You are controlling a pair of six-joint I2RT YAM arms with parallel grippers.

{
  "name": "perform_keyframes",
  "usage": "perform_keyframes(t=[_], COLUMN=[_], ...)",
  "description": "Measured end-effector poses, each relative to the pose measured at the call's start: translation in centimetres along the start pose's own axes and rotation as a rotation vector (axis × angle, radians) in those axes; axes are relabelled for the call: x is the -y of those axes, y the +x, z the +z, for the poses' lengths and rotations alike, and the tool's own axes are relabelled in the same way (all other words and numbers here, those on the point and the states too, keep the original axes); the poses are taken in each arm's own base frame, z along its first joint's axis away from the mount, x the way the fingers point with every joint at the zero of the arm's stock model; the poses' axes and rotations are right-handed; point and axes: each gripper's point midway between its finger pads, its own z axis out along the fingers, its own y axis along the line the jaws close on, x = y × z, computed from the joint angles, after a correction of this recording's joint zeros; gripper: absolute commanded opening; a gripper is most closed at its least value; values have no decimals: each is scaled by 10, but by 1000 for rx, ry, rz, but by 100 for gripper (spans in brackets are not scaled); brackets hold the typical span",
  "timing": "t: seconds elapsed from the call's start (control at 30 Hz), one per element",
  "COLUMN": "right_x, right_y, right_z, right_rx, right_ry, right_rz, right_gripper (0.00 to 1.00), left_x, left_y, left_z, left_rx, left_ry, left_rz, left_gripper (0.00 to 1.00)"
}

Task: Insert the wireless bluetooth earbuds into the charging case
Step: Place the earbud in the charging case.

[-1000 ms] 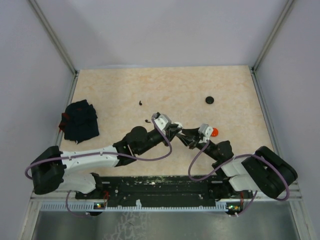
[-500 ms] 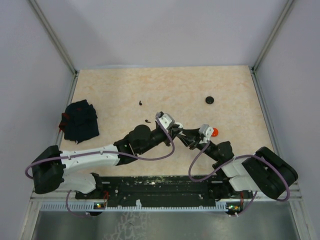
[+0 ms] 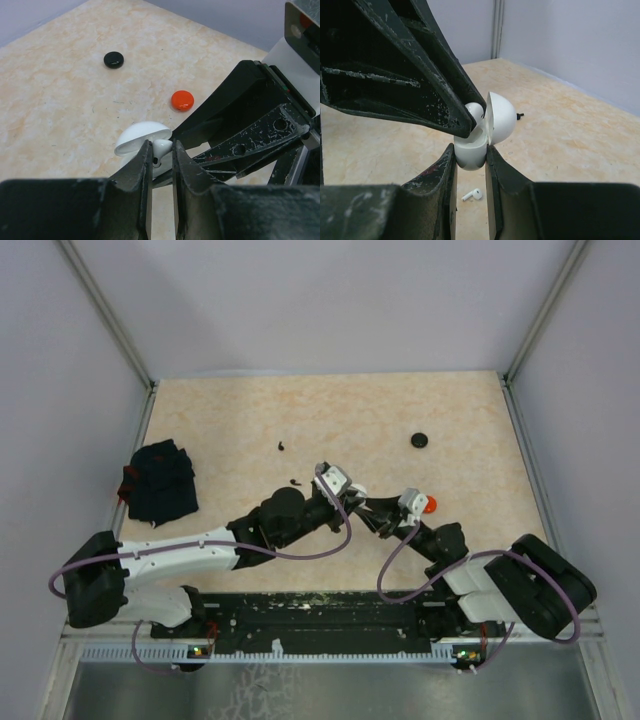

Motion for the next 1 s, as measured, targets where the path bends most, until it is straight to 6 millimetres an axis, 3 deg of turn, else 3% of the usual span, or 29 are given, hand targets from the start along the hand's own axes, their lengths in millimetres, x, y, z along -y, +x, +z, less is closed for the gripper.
perform_keyframes(t=[0.17, 0.6, 0.87, 1.0], right_x=[-1, -1, -1, 1], right_y=[0, 0, 0, 0], right_z=[0, 0, 0, 0], right_rx=[-1, -1, -1, 0], right_ry=[-3, -8, -3, 8], right_rz=[1, 0, 0, 0], right_gripper=[0, 0, 0, 0], left_x=[-1, -2, -4, -7], left_y=[6, 8, 8, 1], left_z=[-1, -2, -3, -13], left_rx=[-26, -39, -52, -54], left_ry=[-2, -10, -21, -38], left_rz=[5, 2, -3, -24], left_gripper=[12, 46, 58, 61])
